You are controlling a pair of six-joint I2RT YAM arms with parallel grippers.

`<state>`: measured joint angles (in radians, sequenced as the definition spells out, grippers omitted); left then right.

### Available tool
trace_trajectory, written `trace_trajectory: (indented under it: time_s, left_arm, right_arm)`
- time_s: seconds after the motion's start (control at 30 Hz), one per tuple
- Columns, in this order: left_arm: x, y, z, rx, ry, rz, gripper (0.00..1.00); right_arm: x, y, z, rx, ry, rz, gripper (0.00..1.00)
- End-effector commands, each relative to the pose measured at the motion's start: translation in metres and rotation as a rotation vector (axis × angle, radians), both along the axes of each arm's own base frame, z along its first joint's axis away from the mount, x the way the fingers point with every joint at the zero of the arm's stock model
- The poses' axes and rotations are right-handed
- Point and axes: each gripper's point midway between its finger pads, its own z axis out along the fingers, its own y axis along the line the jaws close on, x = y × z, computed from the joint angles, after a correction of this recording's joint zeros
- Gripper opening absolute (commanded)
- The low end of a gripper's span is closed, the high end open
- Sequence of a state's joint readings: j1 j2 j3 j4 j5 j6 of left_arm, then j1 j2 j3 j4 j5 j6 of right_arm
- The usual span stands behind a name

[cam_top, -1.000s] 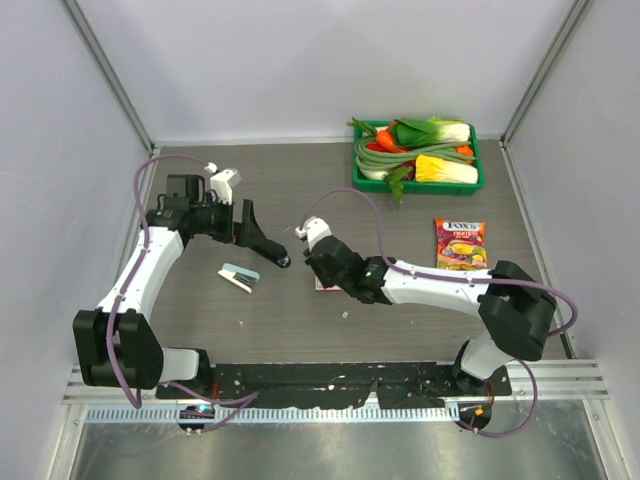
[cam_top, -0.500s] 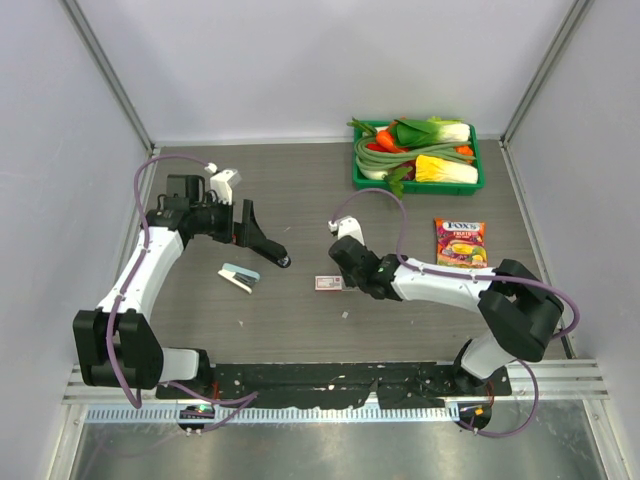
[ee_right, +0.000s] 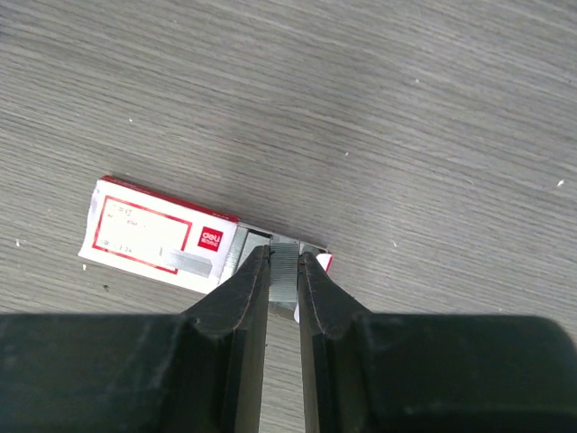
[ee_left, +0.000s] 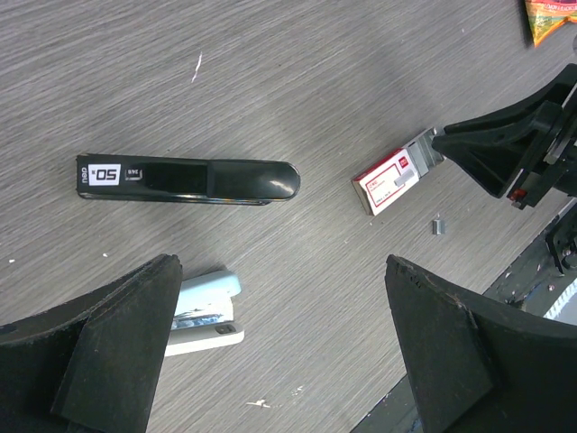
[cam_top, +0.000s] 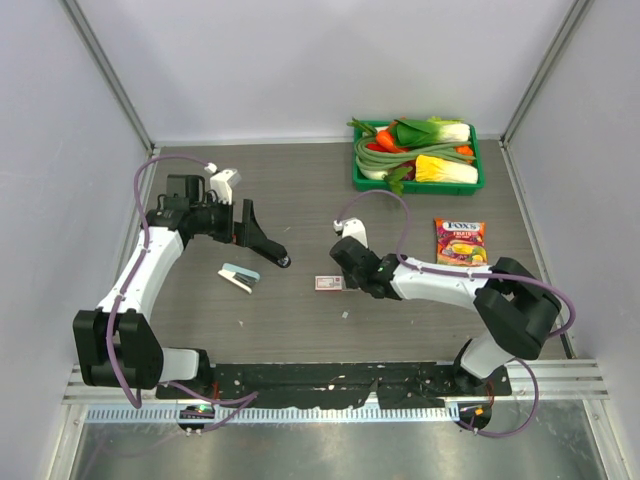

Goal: Unload the staples from the stapler

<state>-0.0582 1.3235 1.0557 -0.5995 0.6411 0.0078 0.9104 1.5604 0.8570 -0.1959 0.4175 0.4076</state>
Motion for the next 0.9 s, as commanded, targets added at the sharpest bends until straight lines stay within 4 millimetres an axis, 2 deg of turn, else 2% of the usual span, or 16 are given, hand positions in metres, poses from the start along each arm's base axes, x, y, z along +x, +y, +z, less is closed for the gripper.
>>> trace_trajectory:
  time_s: [0.0,0.23,0.6,0.87]
  left_arm:
    - [0.001,-0.002,0.008,-0.024,-0.034,-0.013,1.0]
    - [0.0,-0.002,0.009,-0.026,-0.037,-0.011,1.0]
    - [-0.001,-0.003,0.012,-0.027,-0.043,-0.013,1.0]
    - [-0.001,-0.003,0.011,-0.03,-0.045,-0.015,1.0]
  right_arm:
    - [-0.002,-0.002,-0.004,0.025,0.02,-0.055,0.01]
    - [-0.006,-0.004,-0.005,0.028,0.034,-0.07,0.01]
    - [-0.015,0.004,-0.013,-0.004,0.044,-0.065,0.01]
    - [-0.008,0.0,-0.004,-0.012,0.006,-0.094,0.01]
